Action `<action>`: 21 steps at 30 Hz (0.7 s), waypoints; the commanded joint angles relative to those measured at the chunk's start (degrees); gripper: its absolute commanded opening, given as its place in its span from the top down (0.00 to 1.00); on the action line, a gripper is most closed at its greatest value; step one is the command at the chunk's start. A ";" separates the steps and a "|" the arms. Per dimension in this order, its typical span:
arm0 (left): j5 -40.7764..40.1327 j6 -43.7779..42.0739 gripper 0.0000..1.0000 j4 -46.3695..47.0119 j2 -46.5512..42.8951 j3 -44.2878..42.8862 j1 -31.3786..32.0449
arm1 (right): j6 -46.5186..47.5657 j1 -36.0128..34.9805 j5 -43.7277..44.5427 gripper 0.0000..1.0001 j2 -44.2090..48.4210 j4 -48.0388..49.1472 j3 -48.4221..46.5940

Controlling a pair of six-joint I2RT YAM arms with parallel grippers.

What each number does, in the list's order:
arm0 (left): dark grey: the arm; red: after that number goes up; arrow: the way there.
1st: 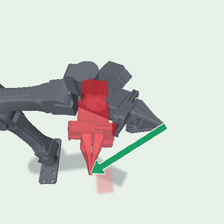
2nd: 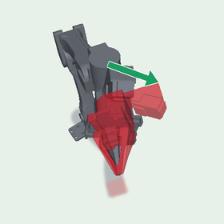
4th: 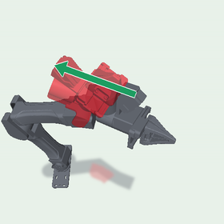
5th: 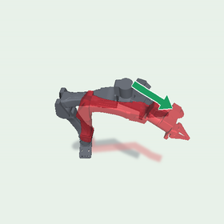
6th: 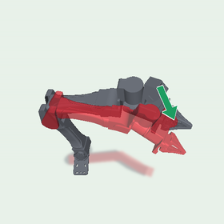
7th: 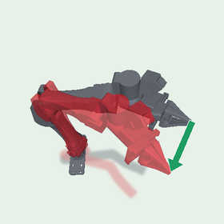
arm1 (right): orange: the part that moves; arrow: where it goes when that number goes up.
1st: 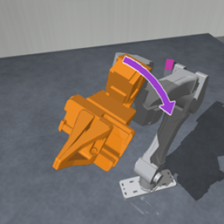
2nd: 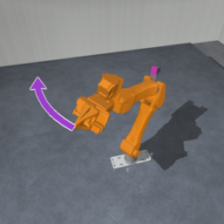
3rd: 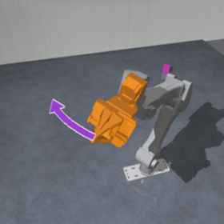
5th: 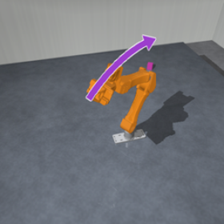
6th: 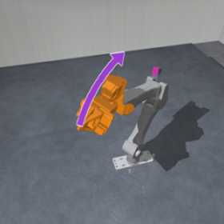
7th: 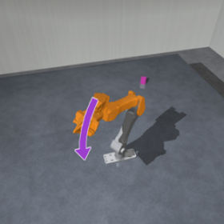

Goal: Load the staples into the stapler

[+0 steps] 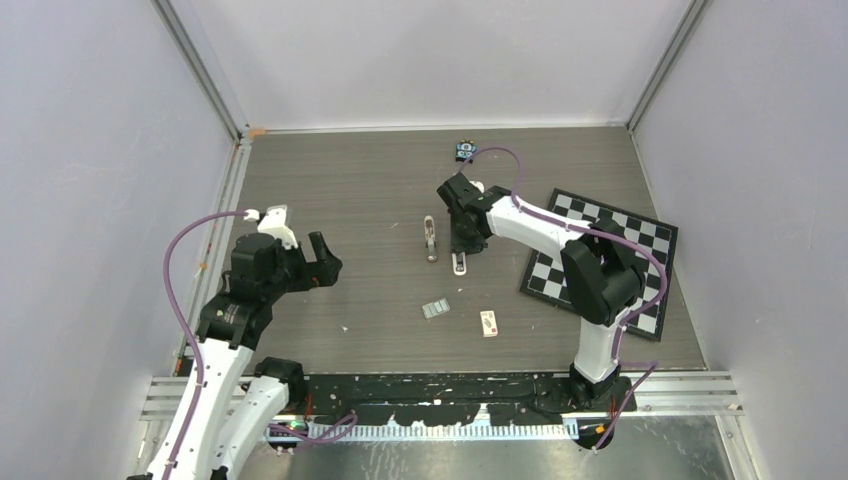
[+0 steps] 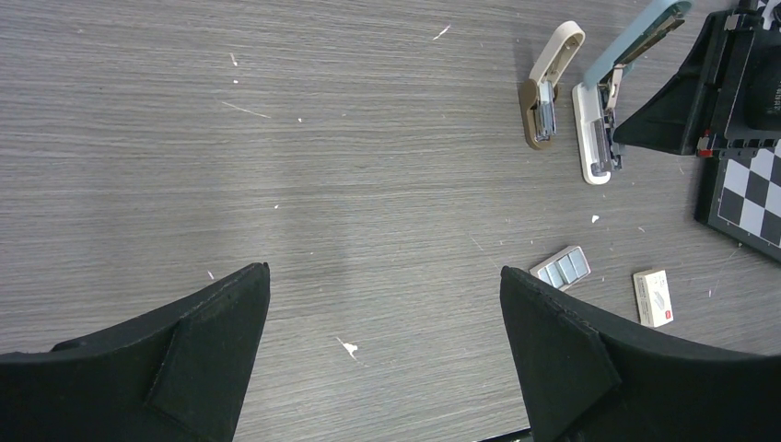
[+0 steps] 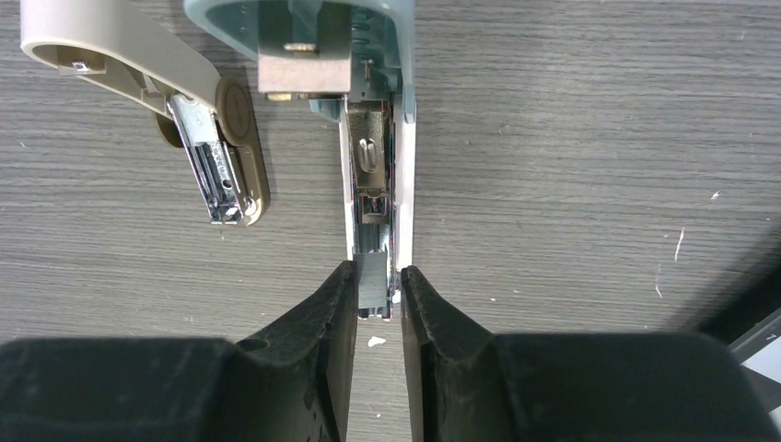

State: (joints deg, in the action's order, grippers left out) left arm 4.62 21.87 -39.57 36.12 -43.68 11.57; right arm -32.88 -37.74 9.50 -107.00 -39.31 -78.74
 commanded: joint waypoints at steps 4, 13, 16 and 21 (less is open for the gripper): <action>0.51 -0.95 0.04 1.08 -0.70 0.00 0.12 | 0.10 0.14 0.70 0.71 -0.31 0.84 -0.63; 0.39 -0.95 0.04 1.16 -0.79 0.01 0.14 | 0.10 0.14 1.05 0.71 -0.73 0.64 -0.54; 0.28 -0.96 0.04 1.09 -0.73 -0.09 0.12 | 0.10 0.20 1.07 0.71 -0.87 0.79 -0.43; 0.21 -1.03 0.04 1.01 -0.77 -0.09 0.12 | 0.10 0.15 1.13 0.71 -1.03 0.90 -0.31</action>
State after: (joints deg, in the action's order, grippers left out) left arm 4.60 21.87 -39.57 36.07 -43.68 11.57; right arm -32.88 -37.74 9.56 -107.66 -39.27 -78.74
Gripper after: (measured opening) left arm 0.964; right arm 0.290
